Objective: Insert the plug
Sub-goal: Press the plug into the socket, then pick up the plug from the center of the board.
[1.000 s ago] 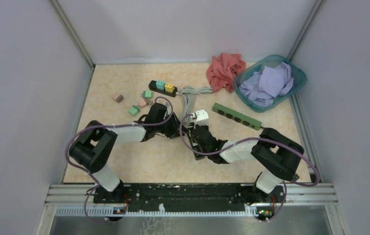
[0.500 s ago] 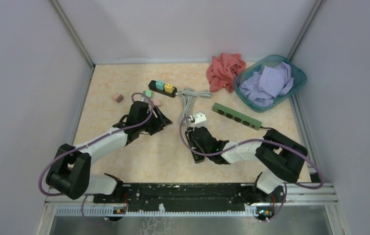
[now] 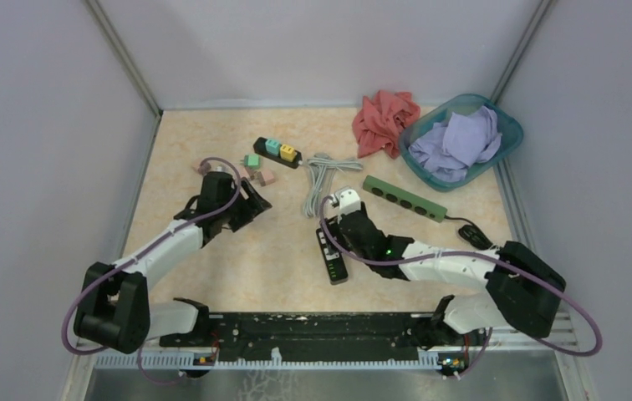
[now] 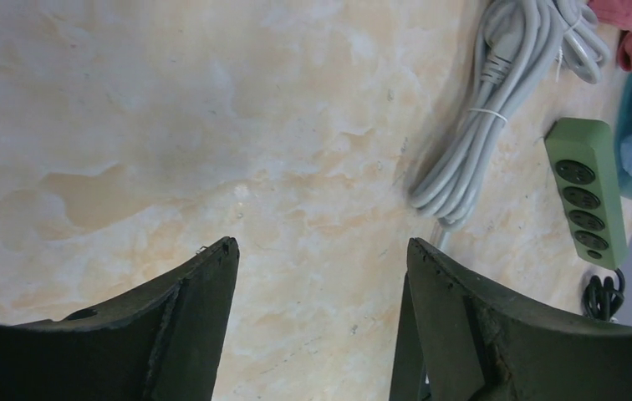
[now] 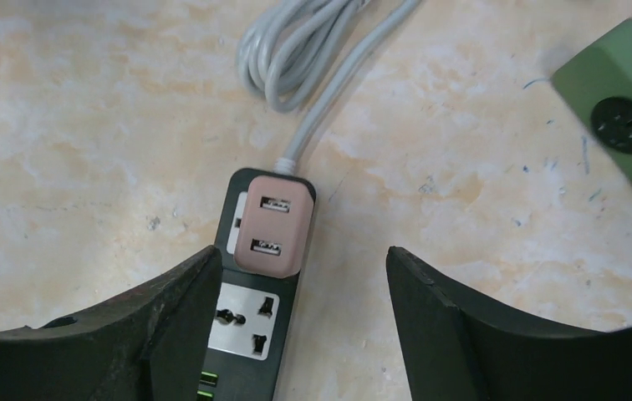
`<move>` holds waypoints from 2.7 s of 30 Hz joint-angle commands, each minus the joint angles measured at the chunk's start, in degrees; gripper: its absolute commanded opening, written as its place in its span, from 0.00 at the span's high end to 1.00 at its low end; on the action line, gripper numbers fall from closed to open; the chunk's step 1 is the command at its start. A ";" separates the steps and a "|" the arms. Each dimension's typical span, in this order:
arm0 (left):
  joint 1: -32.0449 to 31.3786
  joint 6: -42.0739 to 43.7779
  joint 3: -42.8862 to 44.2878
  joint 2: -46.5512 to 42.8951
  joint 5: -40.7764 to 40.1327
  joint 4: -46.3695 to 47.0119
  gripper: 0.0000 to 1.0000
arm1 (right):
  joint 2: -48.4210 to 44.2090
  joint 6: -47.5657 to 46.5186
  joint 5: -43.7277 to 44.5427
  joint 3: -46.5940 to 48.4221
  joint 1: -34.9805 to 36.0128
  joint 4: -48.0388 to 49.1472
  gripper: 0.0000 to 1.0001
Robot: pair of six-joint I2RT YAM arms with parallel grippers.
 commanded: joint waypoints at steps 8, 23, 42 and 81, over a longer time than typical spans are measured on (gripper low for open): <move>5.83 5.90 6.42 1.79 -4.07 -5.42 0.16 | -10.97 -7.41 -0.39 -5.84 -3.31 10.67 0.16; 13.33 14.15 24.88 19.81 -11.19 -13.40 0.13 | -23.77 -7.64 8.66 -21.57 -3.34 26.80 0.07; 15.57 25.64 43.59 40.51 -2.98 -23.80 0.22 | -16.64 -6.71 9.59 -15.84 -3.37 20.47 0.06; 13.93 23.56 46.69 44.25 -5.89 -28.88 0.36 | -15.16 -6.52 8.05 -14.51 -3.32 18.61 0.06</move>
